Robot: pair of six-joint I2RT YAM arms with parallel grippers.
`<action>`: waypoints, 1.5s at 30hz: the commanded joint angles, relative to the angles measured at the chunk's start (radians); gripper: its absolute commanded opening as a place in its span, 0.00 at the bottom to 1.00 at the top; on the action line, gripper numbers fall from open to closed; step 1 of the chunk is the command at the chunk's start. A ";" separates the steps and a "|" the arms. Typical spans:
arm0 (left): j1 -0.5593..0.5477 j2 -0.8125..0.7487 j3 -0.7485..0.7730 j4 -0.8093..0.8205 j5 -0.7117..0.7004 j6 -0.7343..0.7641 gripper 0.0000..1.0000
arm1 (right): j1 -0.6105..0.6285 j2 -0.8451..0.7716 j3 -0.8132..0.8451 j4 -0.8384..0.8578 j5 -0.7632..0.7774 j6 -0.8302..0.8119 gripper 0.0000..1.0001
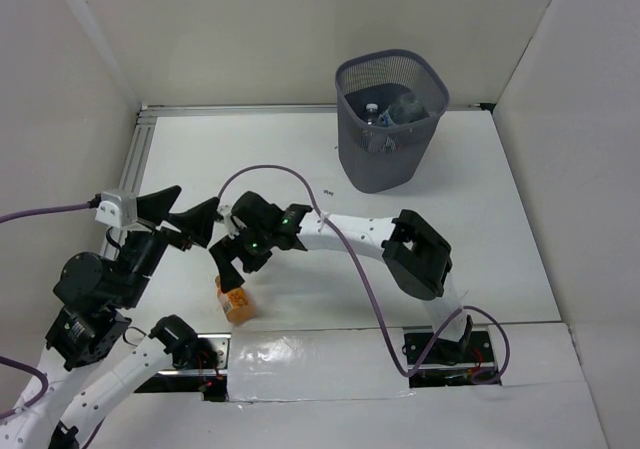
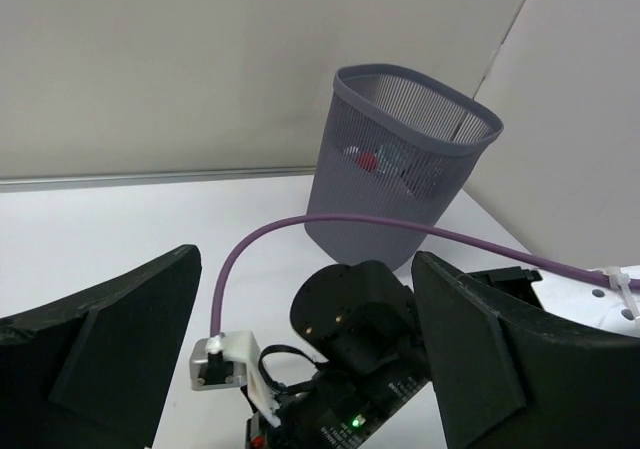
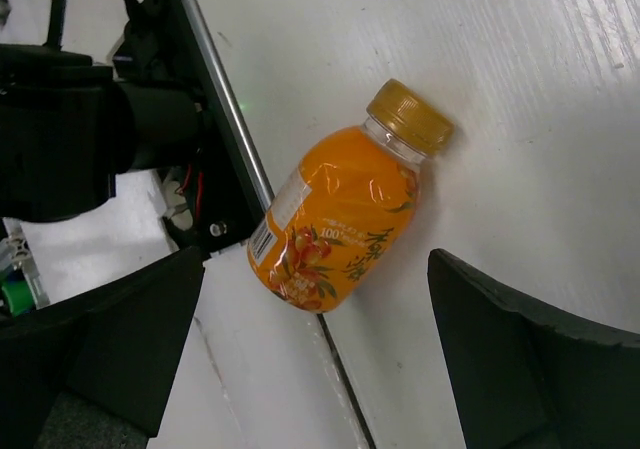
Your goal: Put the plastic bottles in the bin
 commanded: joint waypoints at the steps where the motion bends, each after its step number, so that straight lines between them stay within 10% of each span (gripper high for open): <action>1: 0.005 -0.014 -0.005 0.025 0.027 -0.015 0.99 | 0.035 0.030 0.062 -0.038 0.143 0.065 1.00; 14: 0.005 -0.081 -0.005 -0.032 0.028 -0.035 0.99 | 0.189 0.184 0.139 -0.104 0.519 0.063 0.94; 25: 0.005 -0.109 -0.014 -0.011 0.070 -0.035 0.99 | 0.047 0.026 0.117 -0.019 0.492 -0.162 0.03; 36: 0.005 -0.023 -0.123 0.193 0.270 -0.072 0.99 | -0.474 -0.157 0.431 0.024 0.116 -0.489 0.00; 45: 0.014 0.112 -0.181 0.362 0.331 -0.081 0.99 | -0.791 -0.242 0.465 0.078 0.074 -0.412 0.00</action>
